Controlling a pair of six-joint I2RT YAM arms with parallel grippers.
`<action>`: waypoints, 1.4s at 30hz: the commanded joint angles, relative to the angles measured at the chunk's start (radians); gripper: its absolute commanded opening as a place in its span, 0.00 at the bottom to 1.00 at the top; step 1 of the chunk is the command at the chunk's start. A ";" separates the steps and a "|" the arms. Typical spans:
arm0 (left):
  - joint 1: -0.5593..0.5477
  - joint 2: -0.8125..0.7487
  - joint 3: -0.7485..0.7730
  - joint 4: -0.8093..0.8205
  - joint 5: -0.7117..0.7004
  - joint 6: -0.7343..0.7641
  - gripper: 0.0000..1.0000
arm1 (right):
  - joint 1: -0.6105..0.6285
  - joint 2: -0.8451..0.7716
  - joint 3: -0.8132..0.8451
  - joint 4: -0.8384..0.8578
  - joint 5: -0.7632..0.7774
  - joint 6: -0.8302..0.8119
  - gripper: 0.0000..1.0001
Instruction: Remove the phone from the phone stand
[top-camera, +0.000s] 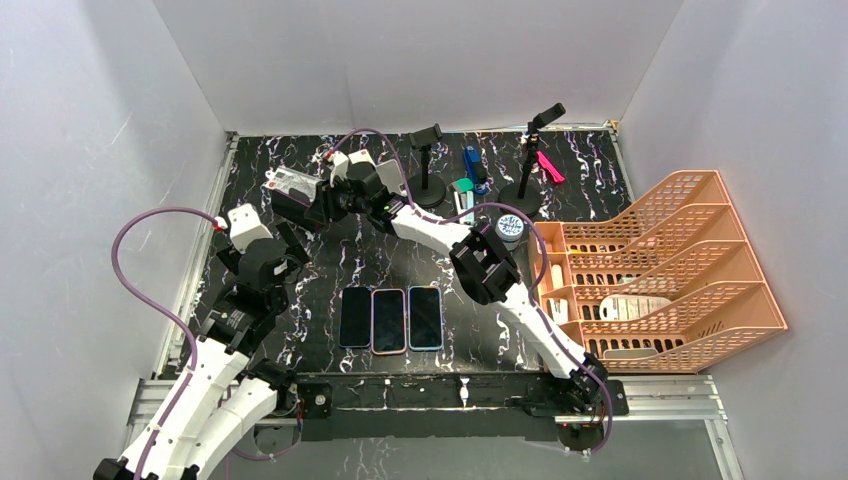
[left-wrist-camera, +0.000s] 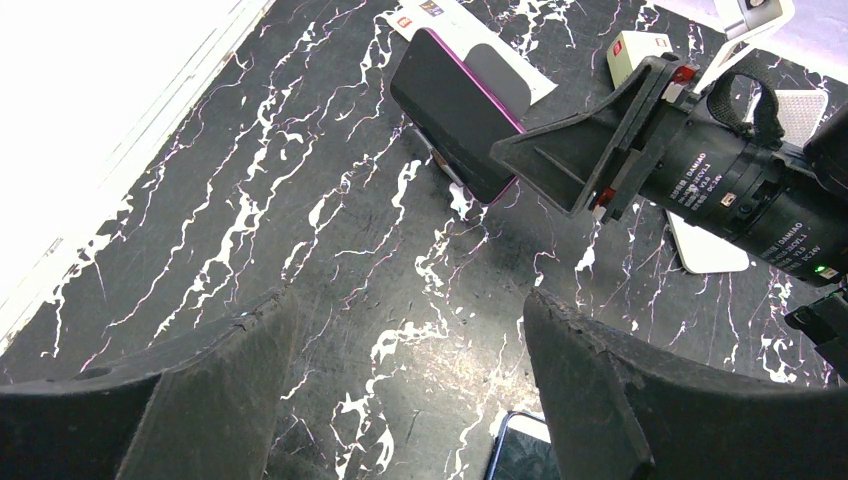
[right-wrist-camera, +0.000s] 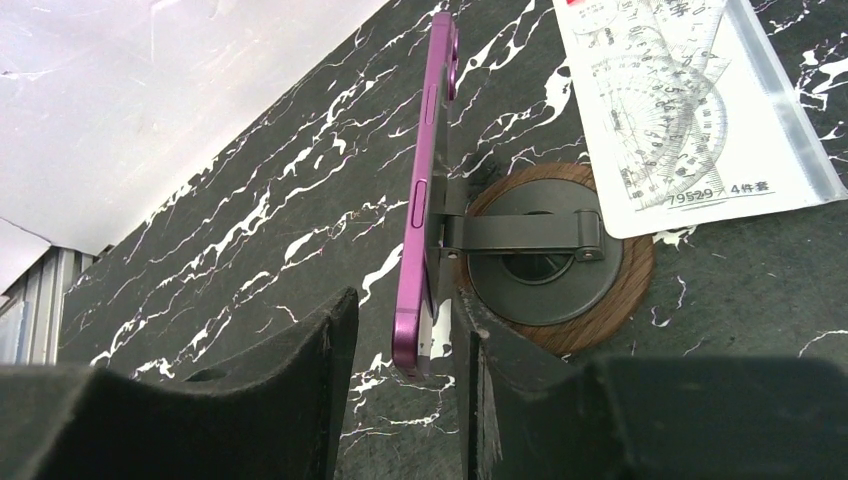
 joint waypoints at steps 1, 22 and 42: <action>-0.005 -0.005 -0.013 0.020 -0.015 -0.002 0.80 | 0.003 -0.008 0.017 0.014 -0.020 -0.016 0.47; -0.014 -0.013 -0.011 0.017 -0.026 -0.005 0.80 | 0.004 -0.022 -0.004 0.032 -0.045 -0.004 0.18; -0.014 -0.018 -0.005 0.006 -0.050 -0.010 0.80 | 0.003 -0.199 -0.190 0.215 -0.059 0.012 0.00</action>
